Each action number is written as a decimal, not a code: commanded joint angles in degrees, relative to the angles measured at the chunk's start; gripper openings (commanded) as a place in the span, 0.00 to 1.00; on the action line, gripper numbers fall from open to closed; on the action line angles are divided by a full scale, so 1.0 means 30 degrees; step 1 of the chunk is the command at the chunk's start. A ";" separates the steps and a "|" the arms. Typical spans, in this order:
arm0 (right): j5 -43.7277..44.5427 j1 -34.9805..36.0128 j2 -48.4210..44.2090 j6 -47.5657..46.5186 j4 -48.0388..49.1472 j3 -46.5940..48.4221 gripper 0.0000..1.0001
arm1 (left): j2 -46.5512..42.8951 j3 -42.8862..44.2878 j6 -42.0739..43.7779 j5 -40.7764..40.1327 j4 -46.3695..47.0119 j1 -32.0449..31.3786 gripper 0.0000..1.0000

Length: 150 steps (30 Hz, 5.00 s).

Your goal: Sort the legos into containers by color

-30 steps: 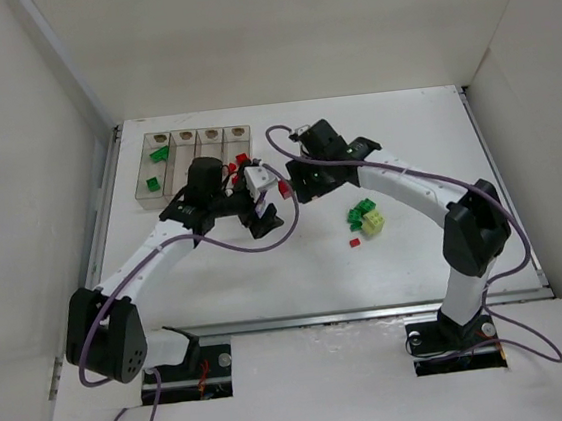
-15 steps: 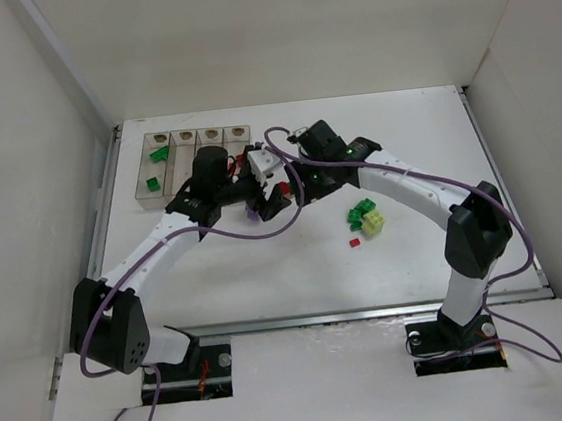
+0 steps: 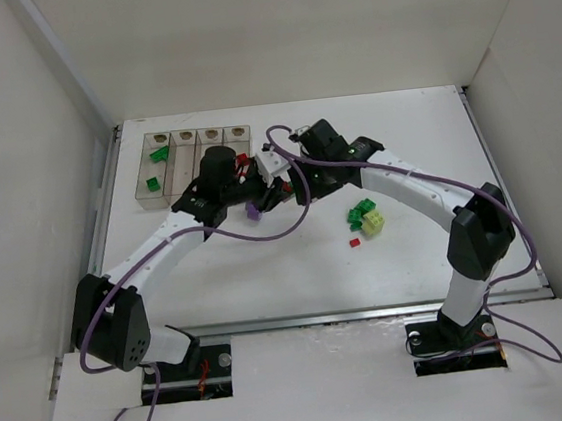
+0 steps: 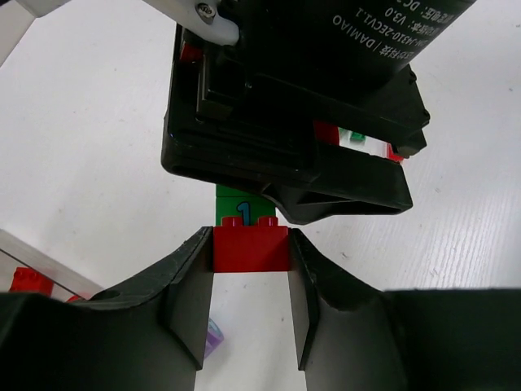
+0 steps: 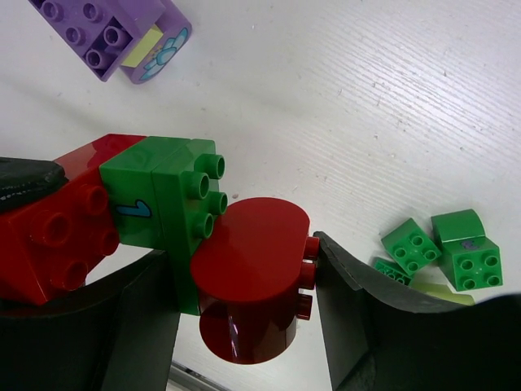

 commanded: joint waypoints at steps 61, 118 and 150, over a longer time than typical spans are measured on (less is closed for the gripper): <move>-1.8690 -0.3443 -0.1488 0.3001 1.0997 -0.0835 0.63 | -0.5540 -0.0349 0.1995 0.4834 0.1261 0.1315 0.00; -1.3097 -0.6461 0.1418 0.1974 0.6102 0.4409 0.00 | -0.0438 0.1238 0.6962 0.1579 0.5100 0.4661 1.00; -1.2952 -0.2359 -0.2165 0.2591 0.7220 0.1769 0.52 | -0.2814 0.0735 0.2346 0.5010 0.3726 0.1491 0.00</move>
